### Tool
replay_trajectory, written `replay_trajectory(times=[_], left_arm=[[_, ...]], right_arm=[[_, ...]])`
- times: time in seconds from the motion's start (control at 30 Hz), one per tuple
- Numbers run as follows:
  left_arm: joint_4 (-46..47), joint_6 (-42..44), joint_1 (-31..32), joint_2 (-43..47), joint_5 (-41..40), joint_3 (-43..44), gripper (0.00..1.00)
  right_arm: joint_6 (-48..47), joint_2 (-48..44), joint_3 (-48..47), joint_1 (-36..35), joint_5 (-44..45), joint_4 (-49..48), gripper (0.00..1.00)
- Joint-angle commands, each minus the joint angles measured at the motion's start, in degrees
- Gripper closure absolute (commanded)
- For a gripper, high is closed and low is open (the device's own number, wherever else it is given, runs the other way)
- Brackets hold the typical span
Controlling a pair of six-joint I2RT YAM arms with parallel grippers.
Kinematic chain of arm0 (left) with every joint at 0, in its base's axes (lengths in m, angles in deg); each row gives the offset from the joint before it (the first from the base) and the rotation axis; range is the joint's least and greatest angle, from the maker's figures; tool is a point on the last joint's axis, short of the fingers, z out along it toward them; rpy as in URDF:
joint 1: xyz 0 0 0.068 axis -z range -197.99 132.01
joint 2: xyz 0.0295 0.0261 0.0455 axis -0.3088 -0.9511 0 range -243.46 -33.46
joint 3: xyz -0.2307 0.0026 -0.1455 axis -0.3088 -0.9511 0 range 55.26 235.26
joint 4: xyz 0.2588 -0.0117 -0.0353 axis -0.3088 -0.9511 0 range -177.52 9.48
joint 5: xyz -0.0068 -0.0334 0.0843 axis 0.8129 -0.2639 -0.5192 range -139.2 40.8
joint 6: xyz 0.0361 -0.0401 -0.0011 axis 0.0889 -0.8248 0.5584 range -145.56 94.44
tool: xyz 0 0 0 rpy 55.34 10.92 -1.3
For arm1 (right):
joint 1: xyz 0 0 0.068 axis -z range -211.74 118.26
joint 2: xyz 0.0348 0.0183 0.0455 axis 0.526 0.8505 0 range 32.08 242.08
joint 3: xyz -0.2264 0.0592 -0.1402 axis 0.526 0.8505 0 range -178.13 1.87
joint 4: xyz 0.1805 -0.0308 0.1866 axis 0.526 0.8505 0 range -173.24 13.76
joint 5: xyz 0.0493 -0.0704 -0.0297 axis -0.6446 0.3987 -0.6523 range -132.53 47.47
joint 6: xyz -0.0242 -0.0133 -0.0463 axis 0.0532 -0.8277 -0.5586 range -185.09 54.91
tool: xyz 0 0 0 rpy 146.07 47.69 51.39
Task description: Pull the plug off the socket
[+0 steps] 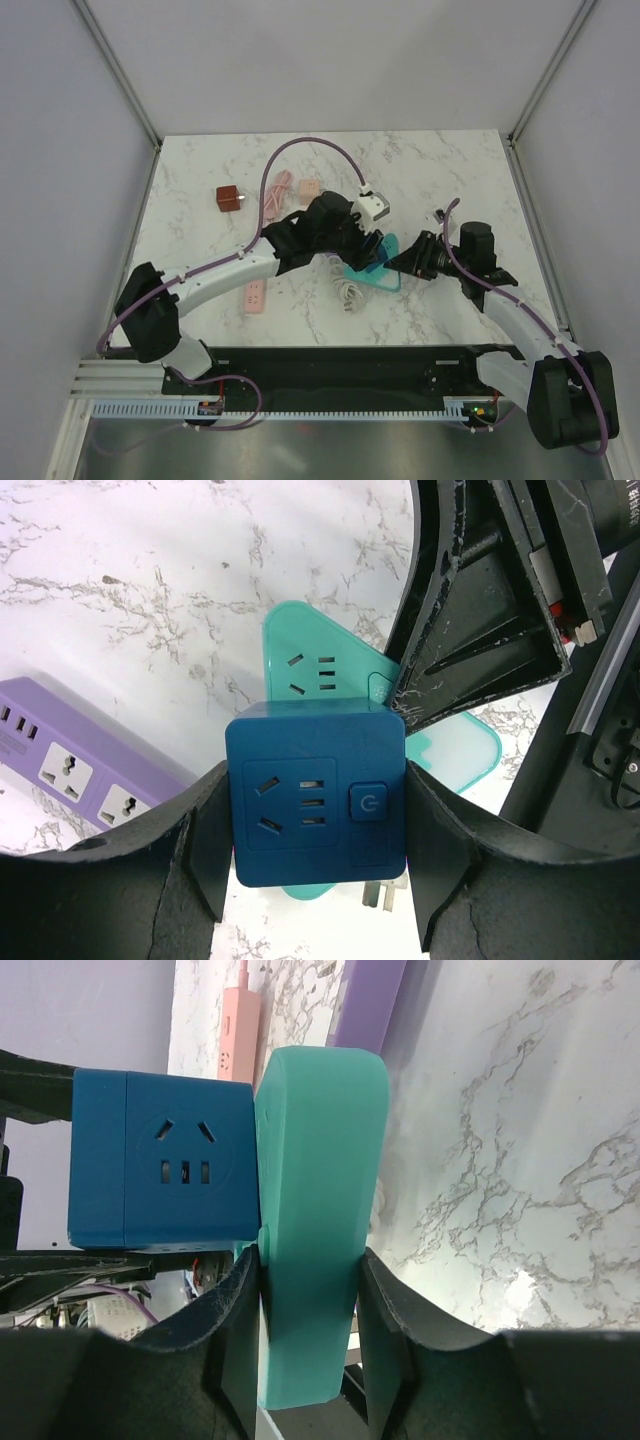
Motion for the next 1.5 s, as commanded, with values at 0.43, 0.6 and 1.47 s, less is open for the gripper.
replay_trajectory(times=[0.43, 0.6, 1.47], left_arm=[[13.74, -14.31, 0.82, 6.33, -1.62, 3.59, 0.98], [6.81, -22.41, 0.64, 2.38, -3.39, 10.88, 0.98], [12.24, -16.47, 3.66, 3.25, 0.72, 5.71, 0.98]], right_arm=[[-4.02, -1.59, 1.62, -0.40, 24.26, 8.17, 1.00], [-2.35, -2.46, 1.89, -0.49, 25.75, 8.61, 1.00], [0.55, -1.23, -0.40, -0.40, 18.20, 7.99, 1.00]])
